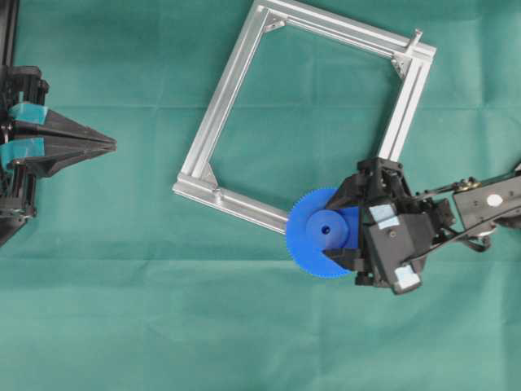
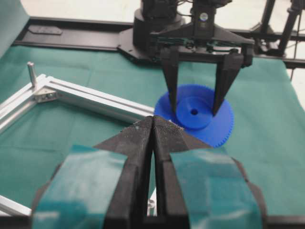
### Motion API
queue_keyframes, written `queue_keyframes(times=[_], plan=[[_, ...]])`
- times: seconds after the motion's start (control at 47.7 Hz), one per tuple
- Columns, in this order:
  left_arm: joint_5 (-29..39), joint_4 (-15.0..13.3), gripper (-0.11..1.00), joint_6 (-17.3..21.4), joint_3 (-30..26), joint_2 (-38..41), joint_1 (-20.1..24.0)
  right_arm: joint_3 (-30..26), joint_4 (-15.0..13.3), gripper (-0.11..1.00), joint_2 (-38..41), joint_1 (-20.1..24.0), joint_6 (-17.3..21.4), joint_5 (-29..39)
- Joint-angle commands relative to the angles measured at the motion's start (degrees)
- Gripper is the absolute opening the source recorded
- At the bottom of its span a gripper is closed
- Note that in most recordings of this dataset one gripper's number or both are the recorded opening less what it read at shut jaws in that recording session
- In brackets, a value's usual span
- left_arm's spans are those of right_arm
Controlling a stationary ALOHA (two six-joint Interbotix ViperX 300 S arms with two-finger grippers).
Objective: Find the location of the shaft and insert the gear.
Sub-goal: 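Align the gear's center hole over the metal shaft and lower it down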
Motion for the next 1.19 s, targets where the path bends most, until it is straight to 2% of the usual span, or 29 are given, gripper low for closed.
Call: queue_keyframes(times=[0.0,0.231,1.174], plan=[[0.0,-0.2,0.01,-0.1,-1.5,0.4,0.2,0.5,0.2,0.69,-1.3,0.4,0.6,0.5],[0.0,-0.2,0.01,-0.1,-1.5,0.4,0.2,2.1,0.2,0.69,-2.5,0.9,2.5,0.5],[0.2,-0.2,0.01,-0.2,-1.5,0.4,0.2,1.6,-0.4,0.69,-0.4,1.1,2.5,-3.0]])
